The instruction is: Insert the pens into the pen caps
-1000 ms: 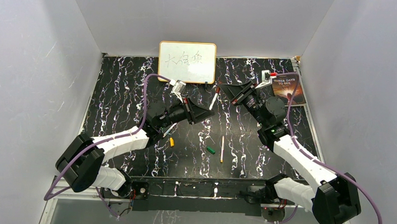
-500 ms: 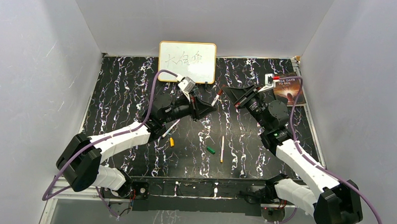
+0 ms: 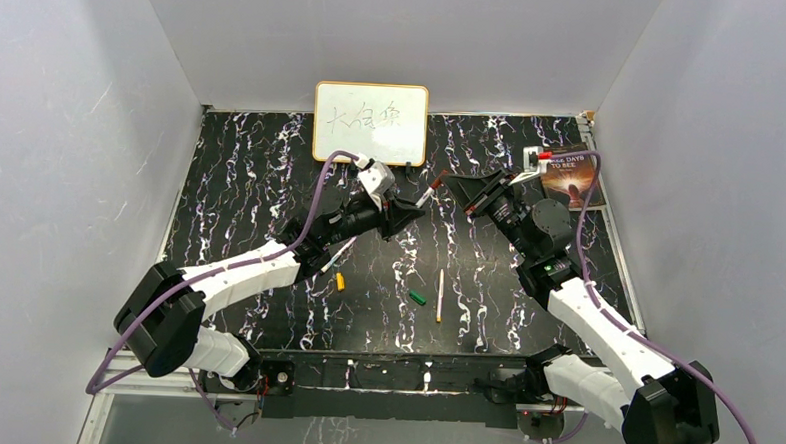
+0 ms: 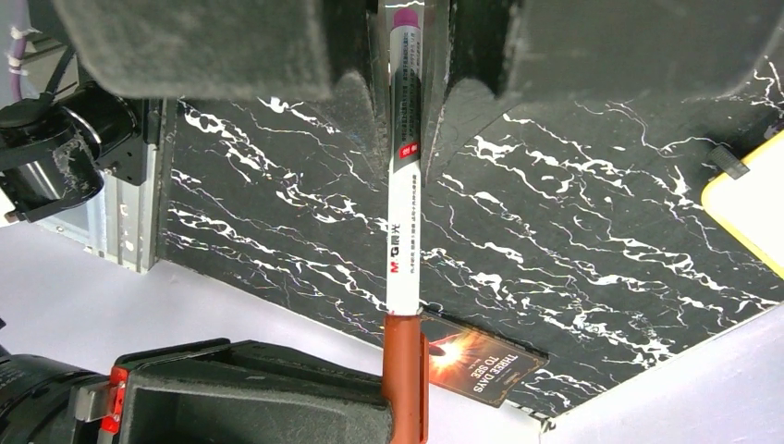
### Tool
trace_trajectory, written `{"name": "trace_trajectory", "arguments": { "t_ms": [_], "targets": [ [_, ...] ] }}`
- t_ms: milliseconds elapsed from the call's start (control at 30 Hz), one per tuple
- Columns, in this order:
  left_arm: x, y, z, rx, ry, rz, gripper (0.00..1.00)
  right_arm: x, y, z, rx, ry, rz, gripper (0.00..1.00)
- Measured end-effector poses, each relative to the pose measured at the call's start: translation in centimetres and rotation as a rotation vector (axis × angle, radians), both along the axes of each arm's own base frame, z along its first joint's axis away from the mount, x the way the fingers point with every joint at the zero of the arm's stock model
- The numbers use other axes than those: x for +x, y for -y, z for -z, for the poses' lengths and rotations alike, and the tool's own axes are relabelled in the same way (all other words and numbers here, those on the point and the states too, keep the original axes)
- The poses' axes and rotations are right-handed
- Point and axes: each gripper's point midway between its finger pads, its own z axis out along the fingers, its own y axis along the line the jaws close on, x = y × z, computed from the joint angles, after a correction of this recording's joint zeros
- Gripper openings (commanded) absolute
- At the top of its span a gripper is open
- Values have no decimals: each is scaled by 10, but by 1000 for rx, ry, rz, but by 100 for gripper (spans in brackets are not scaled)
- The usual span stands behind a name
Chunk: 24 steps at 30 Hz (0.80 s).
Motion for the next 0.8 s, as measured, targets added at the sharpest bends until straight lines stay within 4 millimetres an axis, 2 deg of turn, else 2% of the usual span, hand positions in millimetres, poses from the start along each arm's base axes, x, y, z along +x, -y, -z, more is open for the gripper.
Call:
{"name": "trace_trajectory", "arguments": {
  "t_ms": [333,633,800],
  "targets": [
    [1,-1,-1,15,34,0,0,0,-1,-5,-26,10,-1,21],
    [-2,-1,-3,34,21,9,0,1,-2,1,-55,-3,-1,47],
    [-6,-2,-3,40,17,19,0,1,-1,-1,-61,2,0,49]
  ]
}}
